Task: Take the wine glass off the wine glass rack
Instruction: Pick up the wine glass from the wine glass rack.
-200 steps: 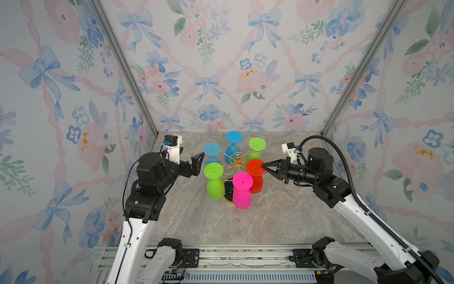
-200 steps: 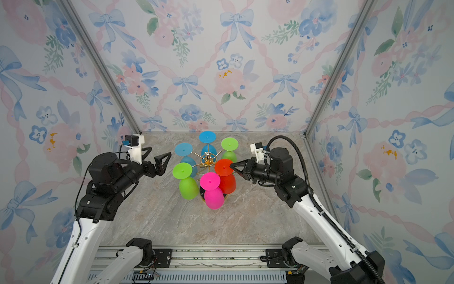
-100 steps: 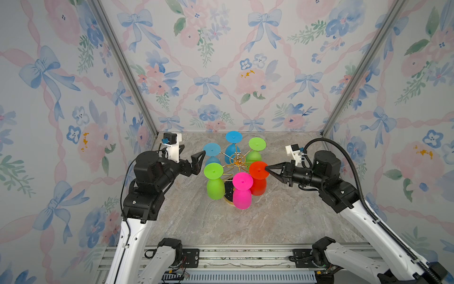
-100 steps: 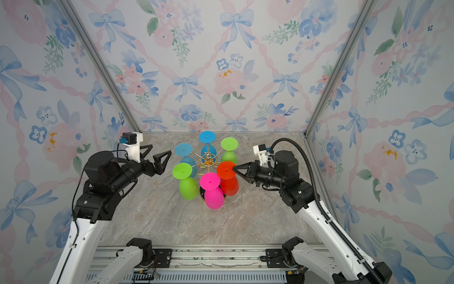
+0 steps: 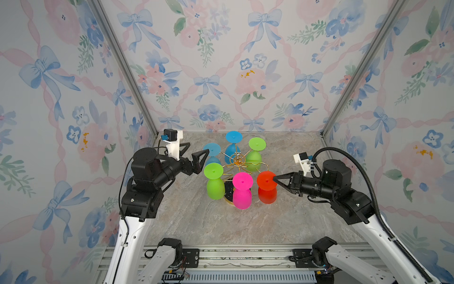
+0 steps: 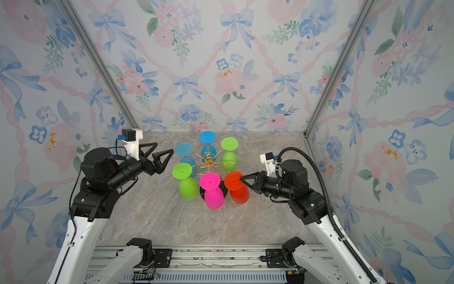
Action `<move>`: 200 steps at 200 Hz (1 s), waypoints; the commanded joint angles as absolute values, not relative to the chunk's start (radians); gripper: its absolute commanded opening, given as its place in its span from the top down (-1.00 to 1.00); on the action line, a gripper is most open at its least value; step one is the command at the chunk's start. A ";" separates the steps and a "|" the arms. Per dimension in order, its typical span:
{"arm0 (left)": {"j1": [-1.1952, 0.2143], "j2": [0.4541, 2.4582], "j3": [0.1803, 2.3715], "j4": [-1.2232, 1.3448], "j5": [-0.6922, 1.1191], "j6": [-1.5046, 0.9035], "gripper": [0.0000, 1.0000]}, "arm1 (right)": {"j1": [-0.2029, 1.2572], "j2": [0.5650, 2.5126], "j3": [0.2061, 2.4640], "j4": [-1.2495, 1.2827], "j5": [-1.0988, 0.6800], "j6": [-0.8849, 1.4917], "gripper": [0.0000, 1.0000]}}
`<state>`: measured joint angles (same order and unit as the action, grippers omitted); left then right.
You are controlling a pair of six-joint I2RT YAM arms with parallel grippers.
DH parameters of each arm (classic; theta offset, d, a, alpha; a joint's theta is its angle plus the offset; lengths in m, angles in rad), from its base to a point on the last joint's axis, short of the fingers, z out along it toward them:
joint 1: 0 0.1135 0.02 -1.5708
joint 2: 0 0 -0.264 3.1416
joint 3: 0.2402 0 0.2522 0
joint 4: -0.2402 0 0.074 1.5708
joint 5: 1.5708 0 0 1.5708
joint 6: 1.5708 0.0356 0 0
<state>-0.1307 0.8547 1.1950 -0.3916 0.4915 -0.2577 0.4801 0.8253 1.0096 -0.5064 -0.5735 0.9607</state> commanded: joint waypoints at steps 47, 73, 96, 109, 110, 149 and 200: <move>-0.176 0.858 1.215 -0.395 0.542 -0.325 -0.89 | 0.429 0.706 1.111 -0.754 -0.453 0.666 1.00; -0.264 0.869 1.243 -0.395 0.525 -0.343 -0.88 | 0.427 0.664 1.161 -0.833 -0.354 0.521 1.00; -0.346 0.885 1.276 -0.395 0.503 -0.361 -0.87 | 0.427 0.637 1.185 -0.851 -0.292 0.450 1.00; -0.388 0.900 1.290 -0.395 0.498 -0.374 -0.84 | 0.427 0.628 1.196 -0.847 -0.273 0.419 1.00; -0.391 0.902 1.291 -0.395 0.497 -0.375 -0.84 | 0.427 0.628 1.197 -0.846 -0.271 0.416 1.00; -0.561 0.954 1.313 -0.395 0.423 -0.381 -0.77 | 0.427 0.608 1.201 -0.771 -0.260 0.348 1.00; -0.845 1.064 1.383 -0.393 0.347 -0.342 -0.72 | 0.427 0.601 1.182 -0.674 -0.319 0.316 1.00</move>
